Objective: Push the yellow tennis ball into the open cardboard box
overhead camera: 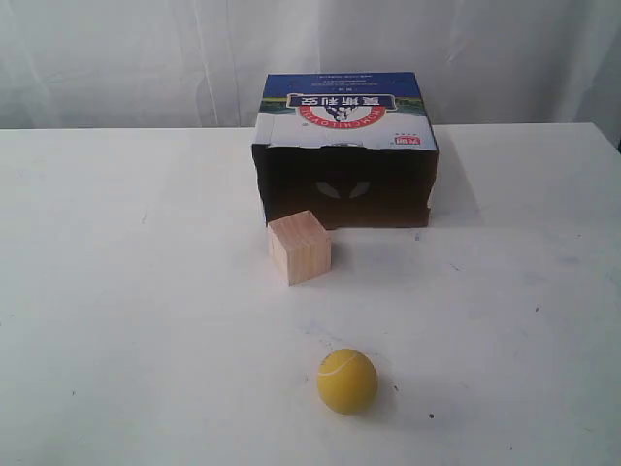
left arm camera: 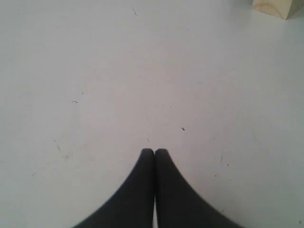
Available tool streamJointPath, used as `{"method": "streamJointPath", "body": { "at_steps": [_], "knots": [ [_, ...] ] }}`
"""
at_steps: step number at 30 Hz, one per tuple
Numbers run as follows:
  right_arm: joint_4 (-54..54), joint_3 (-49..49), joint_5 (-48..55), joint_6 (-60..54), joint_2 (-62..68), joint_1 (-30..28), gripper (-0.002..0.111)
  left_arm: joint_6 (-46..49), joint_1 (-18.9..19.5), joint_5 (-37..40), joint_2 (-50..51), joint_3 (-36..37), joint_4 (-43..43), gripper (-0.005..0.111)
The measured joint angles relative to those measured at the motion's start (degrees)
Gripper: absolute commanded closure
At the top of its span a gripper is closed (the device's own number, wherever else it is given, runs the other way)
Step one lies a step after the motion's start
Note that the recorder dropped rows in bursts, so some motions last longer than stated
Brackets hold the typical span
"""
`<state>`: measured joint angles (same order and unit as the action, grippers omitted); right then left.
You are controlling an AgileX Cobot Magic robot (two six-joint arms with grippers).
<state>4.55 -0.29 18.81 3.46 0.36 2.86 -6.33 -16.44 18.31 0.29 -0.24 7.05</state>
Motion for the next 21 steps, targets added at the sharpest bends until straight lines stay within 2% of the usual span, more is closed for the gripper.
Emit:
{"method": "streamJointPath", "body": {
  "at_steps": [21],
  "knots": [
    [-0.7, 0.0, 0.4, 1.0, 0.0, 0.0, 0.108, 0.0, 0.0, 0.0, 0.0, 0.0, 0.0, 0.107]
  ]
}}
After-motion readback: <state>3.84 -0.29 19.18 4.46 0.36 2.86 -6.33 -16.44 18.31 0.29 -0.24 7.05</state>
